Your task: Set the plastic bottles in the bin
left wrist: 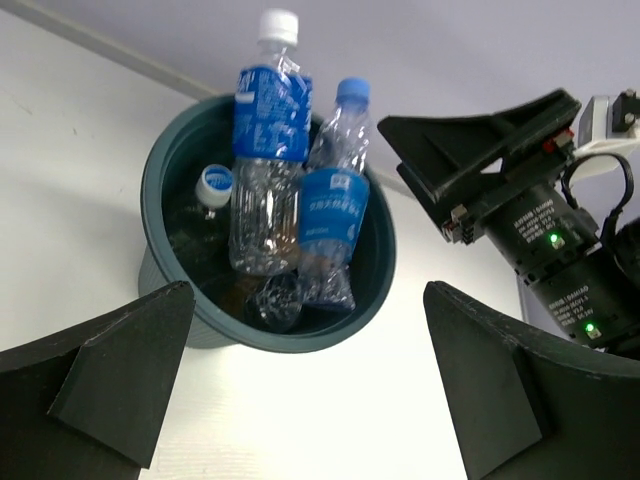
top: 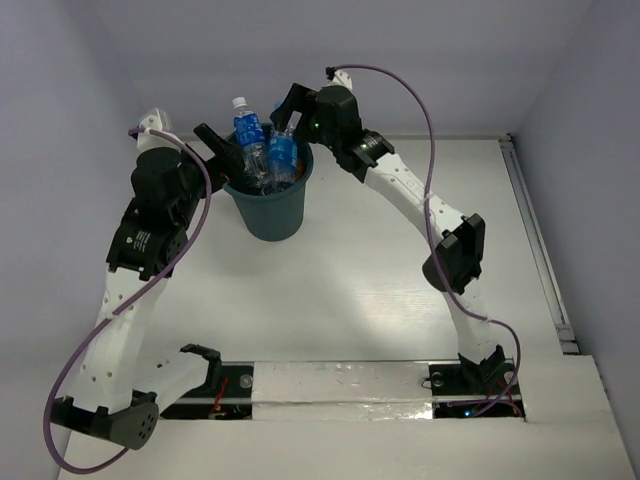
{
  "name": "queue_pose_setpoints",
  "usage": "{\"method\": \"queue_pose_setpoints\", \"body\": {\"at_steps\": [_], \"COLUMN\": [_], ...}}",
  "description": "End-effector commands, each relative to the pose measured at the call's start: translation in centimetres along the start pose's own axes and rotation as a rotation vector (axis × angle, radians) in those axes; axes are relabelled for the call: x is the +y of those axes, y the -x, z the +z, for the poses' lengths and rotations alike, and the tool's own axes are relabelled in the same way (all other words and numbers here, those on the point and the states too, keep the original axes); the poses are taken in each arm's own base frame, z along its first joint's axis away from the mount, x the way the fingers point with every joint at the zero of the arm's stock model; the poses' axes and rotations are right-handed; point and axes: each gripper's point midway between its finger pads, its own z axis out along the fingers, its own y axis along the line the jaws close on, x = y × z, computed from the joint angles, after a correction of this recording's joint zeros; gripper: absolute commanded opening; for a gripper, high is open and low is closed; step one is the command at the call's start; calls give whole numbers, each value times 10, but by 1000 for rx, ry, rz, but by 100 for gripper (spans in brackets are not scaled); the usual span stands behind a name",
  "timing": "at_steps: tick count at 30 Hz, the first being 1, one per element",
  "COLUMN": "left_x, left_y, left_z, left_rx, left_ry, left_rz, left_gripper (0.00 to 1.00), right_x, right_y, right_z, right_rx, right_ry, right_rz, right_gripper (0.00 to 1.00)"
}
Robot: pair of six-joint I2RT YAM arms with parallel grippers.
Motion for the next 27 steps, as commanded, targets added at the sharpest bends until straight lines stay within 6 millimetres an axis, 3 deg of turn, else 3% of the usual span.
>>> {"method": "queue_pose_setpoints", "body": {"at_steps": [1, 4, 6, 7, 8, 9, 10, 11, 12, 13, 14, 15, 16, 17, 18, 19, 20, 21, 23, 25, 27], "left_x": [-18, -20, -21, -20, -19, -17, -14, -12, -6, -2, 1, 7, 13, 18, 23, 27, 30, 33, 36, 38, 38], "left_y": [39, 47, 49, 48, 49, 46, 41, 41, 37, 34, 33, 30, 22, 22, 17, 14, 9, 5, 0, -5, -7], "left_z": [-17, -21, -25, -26, -31, -32, -33, -38, -41, -42, -48, -51, -51, -57, -59, -61, -63, -65, -67, -67, -67], "left_rx": [-99, -118, -126, -124, -129, -123, -111, -112, -101, -95, -97, -95, -81, -91, -83, -78, -71, -57, -47, -31, -22], "left_ry": [-38, -39, -47, -44, -46, -43, -37, -38, -15, -3, 3, 22, 36, 42, 59, 69, 72, 77, 81, 85, 86], "left_rz": [-5, -13, -15, -19, -24, -24, -24, -24, -20, -19, -23, -21, -16, -19, -21, -25, -25, -24, -28, -32, -37], "left_gripper": [99, 99, 99, 99, 99, 99, 99, 99, 99, 99, 99, 99, 99, 99, 99, 99, 99, 99, 99, 99, 99], "right_x": [66, 77, 88, 72, 84, 86, 56, 48, 57, 45, 10, 2, -15, -35, -64, -72, -84, -104, -114, -117, -109], "right_y": [90, 106, 126, 105, 130, 138, 101, 101, 131, 125, 93, 103, 96, 90, 61, 61, 55, 37, 32, 29, 39], "right_z": [-62, -80, -111, -108, -150, -167, -164, -182, -240, -258, -259, -302, -313, -322, -323, -343, -347, -348, -356, -359, -367], "right_rx": [-158, -180, -212, -167, -217, -256, -184, -196, -290, -297, -247, -292, -286, -289, -217, -235, -229, -188, -193, -187, -206], "right_ry": [164, 193, 230, 196, 241, 269, 219, 215, 271, 264, 191, 194, 147, 84, 10, 6, -33, -87, -111, -119, -99], "right_rz": [-12, -26, -39, -59, -59, -82, -109, -117, -110, -126, -146, -145, -147, -143, -163, -147, -143, -143, -101, -84, -83], "right_gripper": [100, 100, 99, 95, 70, 45, 20, 0, 0, 0, 0, 2, 9, 32, 49, 70, 95, 100, 100, 100, 100]}}
